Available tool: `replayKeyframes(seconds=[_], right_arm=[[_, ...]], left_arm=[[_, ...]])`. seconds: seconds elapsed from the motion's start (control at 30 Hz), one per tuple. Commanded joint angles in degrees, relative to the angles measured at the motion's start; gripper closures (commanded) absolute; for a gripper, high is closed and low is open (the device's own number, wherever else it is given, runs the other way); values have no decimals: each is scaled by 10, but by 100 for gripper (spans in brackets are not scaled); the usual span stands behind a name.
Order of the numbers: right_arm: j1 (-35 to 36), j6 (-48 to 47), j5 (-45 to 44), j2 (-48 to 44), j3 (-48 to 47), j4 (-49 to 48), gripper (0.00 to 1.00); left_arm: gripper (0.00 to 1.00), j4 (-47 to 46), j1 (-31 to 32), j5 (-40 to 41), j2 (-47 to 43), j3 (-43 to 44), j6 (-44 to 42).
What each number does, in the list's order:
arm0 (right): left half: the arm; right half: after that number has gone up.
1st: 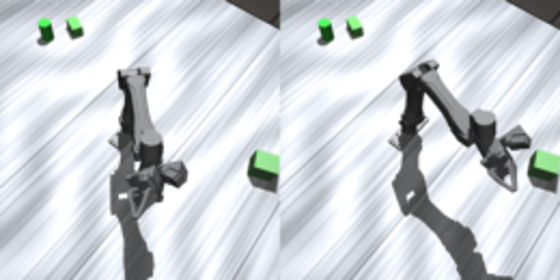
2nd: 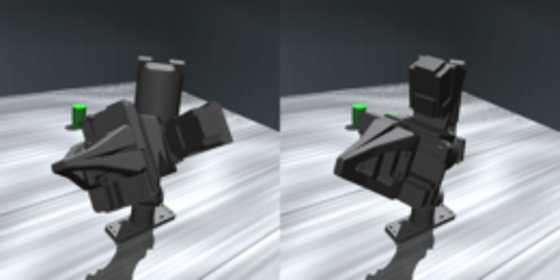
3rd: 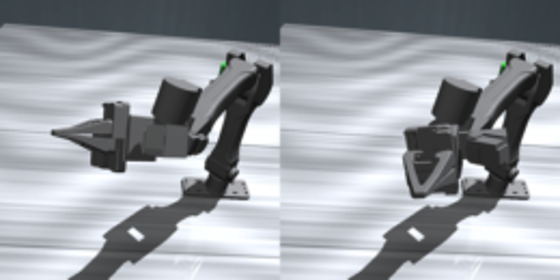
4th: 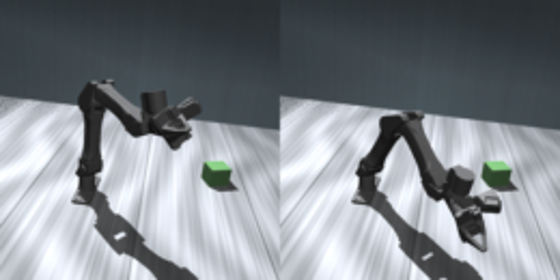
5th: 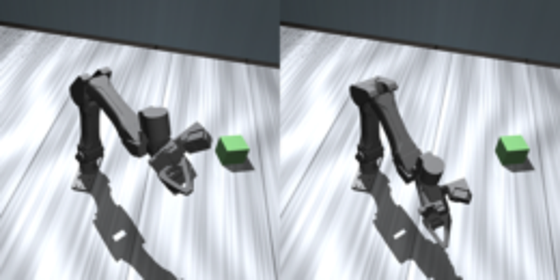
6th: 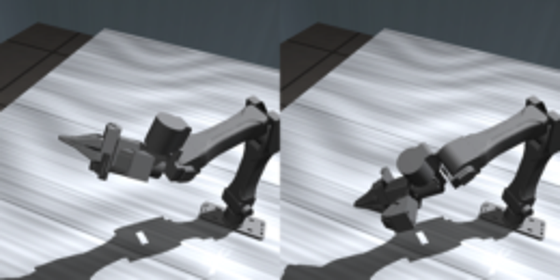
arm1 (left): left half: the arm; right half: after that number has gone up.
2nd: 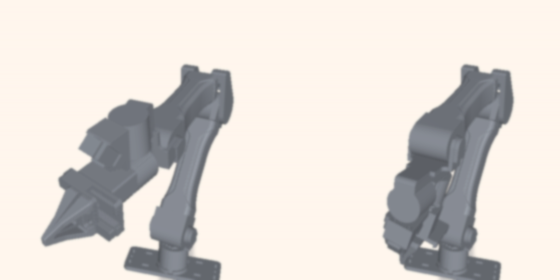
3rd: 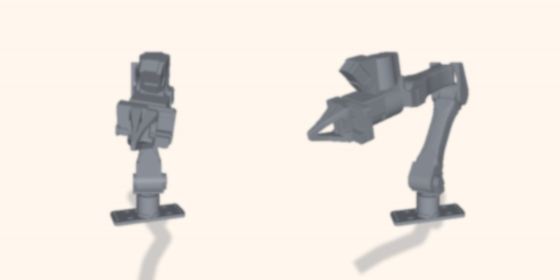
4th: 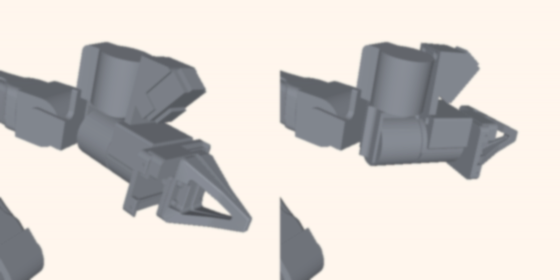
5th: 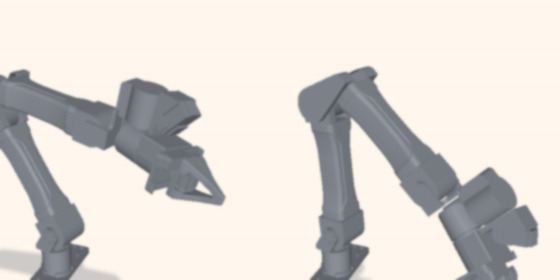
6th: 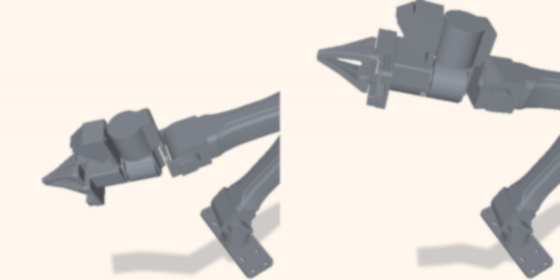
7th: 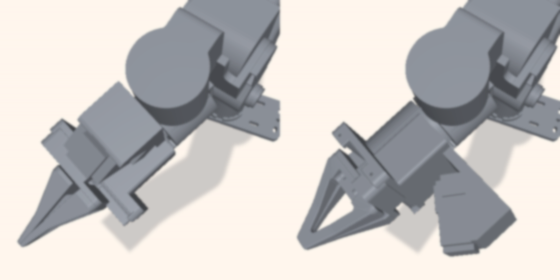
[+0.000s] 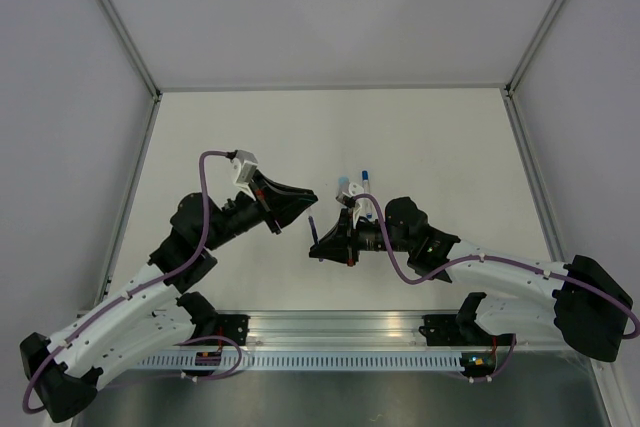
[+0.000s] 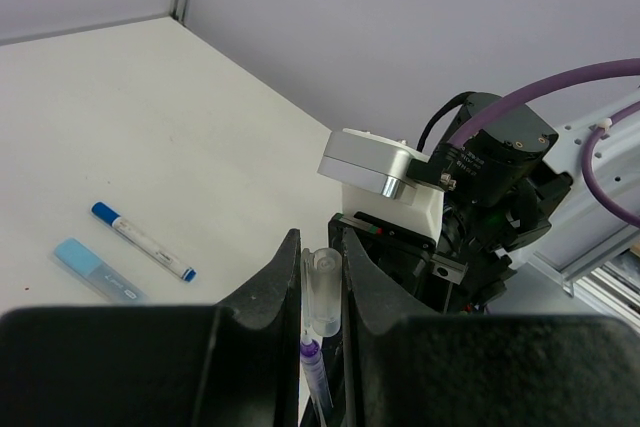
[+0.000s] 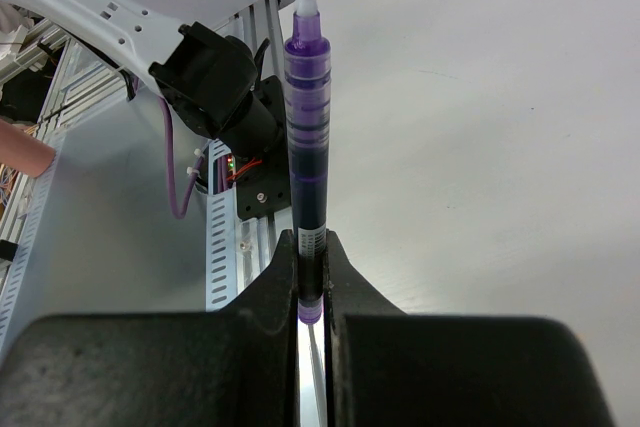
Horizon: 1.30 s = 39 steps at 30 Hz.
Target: Insert the pens into the pen caps
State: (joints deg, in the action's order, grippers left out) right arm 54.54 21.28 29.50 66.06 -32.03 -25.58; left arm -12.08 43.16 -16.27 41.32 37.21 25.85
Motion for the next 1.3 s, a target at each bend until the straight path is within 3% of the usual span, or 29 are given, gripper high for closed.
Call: replayKeyframes(seconds=[0.0, 0.43, 1.27], right_arm=[[3, -2, 2, -14, -9, -14, 100], [3, 1, 1, -21, -5, -20, 100], [3, -4, -63, -50, 1, -11, 100]], left_arm=[[98, -14, 1, 16, 3, 1, -23], [98, -29, 1, 16, 9, -13, -23], [98, -106, 1, -61, 17, -77, 3]])
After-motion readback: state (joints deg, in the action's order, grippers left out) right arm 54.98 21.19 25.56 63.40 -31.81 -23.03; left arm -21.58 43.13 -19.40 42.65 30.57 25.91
